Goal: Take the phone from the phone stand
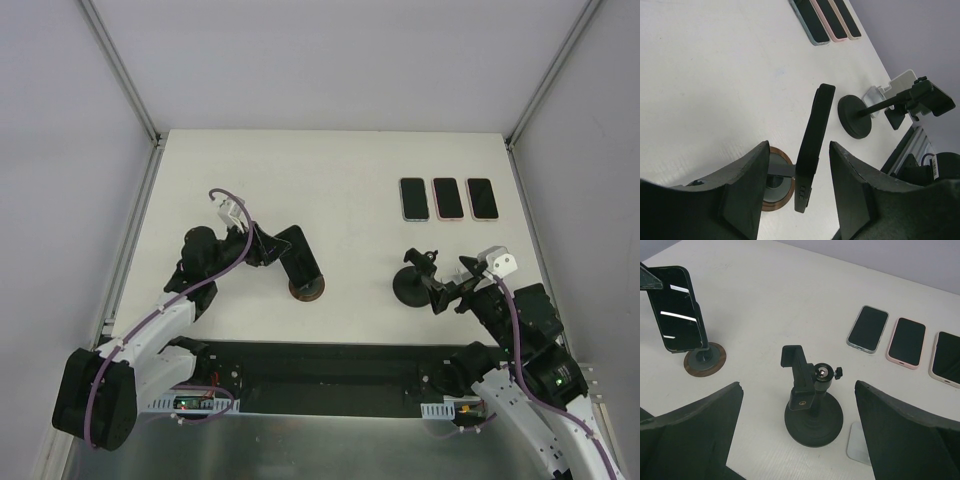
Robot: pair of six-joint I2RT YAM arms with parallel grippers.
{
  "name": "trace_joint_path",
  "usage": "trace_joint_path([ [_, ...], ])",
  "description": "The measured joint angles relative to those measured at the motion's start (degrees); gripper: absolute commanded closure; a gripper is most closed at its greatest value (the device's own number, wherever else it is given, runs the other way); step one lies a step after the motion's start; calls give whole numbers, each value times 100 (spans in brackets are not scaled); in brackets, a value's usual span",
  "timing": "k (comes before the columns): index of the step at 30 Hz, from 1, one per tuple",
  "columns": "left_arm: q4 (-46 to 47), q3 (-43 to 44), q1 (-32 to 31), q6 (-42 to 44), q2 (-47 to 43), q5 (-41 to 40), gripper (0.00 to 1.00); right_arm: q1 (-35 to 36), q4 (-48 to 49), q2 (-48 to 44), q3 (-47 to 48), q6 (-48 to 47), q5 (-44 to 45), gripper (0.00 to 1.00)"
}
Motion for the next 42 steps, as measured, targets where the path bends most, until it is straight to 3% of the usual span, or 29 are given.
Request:
trace_joint_path([
  [5, 17, 2, 0, 7, -48, 2, 56, 0, 0, 2, -2, 0, -59, 4],
  [21, 184, 9, -2, 39, -59, 162, 100, 0, 0, 83, -4, 0, -170, 4],
  [42, -55, 59, 0, -146, -1045, 109, 100, 0, 0, 262, 31, -17, -658, 4],
])
